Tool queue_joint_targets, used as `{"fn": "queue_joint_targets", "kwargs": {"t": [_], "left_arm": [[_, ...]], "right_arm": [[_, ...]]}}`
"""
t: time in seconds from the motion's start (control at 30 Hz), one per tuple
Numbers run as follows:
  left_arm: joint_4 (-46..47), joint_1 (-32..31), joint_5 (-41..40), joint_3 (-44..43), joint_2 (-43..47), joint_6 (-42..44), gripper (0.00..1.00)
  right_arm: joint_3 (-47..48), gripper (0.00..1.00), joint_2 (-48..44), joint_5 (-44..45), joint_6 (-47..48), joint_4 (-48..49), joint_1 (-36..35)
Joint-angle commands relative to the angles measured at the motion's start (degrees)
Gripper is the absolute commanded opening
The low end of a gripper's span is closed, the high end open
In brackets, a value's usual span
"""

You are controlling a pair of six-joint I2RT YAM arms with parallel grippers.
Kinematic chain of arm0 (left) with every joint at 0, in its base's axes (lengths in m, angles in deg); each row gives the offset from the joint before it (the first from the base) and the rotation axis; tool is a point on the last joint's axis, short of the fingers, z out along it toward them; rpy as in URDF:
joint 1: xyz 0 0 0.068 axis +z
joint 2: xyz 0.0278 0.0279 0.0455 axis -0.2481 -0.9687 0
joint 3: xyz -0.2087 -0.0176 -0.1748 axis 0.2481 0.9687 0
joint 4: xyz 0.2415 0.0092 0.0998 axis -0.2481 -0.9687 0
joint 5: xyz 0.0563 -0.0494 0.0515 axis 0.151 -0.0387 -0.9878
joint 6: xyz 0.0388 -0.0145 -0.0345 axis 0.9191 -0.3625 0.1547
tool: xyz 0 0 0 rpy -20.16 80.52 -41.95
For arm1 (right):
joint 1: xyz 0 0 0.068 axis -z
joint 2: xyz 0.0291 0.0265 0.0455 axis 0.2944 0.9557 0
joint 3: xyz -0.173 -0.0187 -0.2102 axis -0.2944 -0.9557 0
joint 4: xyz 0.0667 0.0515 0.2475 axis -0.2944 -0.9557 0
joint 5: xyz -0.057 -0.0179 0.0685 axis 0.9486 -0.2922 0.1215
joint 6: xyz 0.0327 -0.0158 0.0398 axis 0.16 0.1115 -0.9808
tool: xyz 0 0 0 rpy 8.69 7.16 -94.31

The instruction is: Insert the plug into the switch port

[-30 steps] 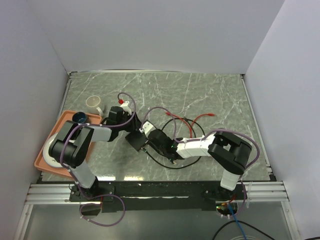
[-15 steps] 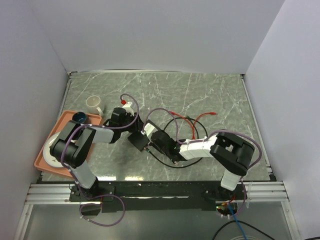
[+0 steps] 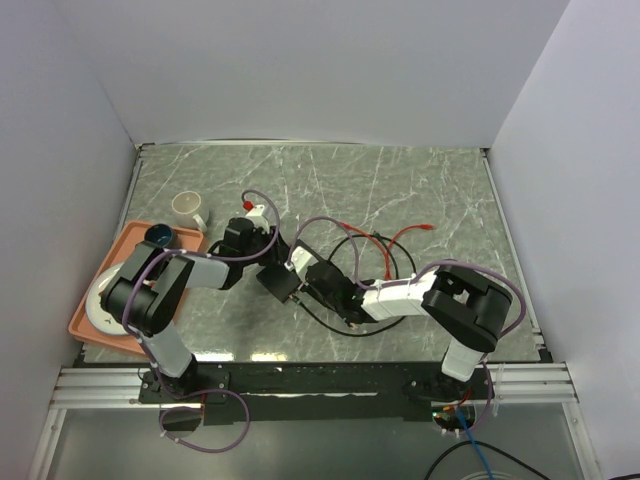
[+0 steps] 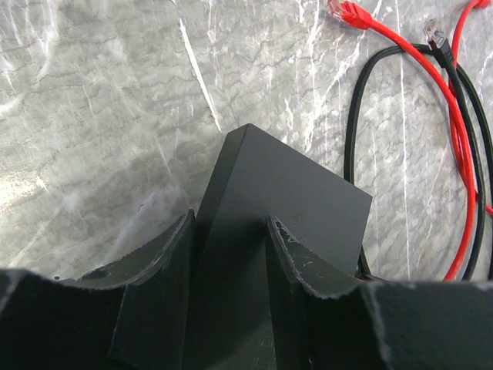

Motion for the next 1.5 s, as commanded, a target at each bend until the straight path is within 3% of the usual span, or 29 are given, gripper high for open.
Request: {"fn": "queue_joint_targets", "kwargs": {"t": [0.0, 0.33, 0.5, 0.7, 1.07, 1.23, 1.47], "left_arm": [[-4.6, -14.0, 28.7, 3.8, 0.6, -11.3, 0.01], [1.7, -20.5, 31.1, 5.0, 2.3, -17.2, 0.01], [11.9, -20.8, 34.7, 7.8, 3.1, -20.8, 0.01], [17.9, -20.8, 36.8, 7.7, 5.5, -22.3, 0.01], [0.2, -25.9, 34.2, 0.0, 6.1, -13.3, 0.01], [2.2, -27.2, 33.0, 0.7, 7.7, -14.3, 0.01], [-7.5, -25.5, 19.2, 1.4, 12.1, -12.4, 0.01]], "right_arm": [[3.6, 0.0, 1.6, -8.3, 0.1, 21.2, 0.4], [4.9, 0.0, 1.6, -9.3, 1.3, 22.1, 0.7], [3.2, 0.0, 0.1, -11.5, 1.7, 25.5, 1.0], [2.0, 0.0, -1.3, -14.3, 1.5, 26.3, 1.1], [5.2, 0.0, -0.4, -16.8, 2.5, 23.1, 1.0], [6.5, 0.0, -0.1, -18.6, 2.4, 21.8, 1.1], [6.0, 0.0, -1.0, -17.9, 2.4, 18.9, 1.1]]}}
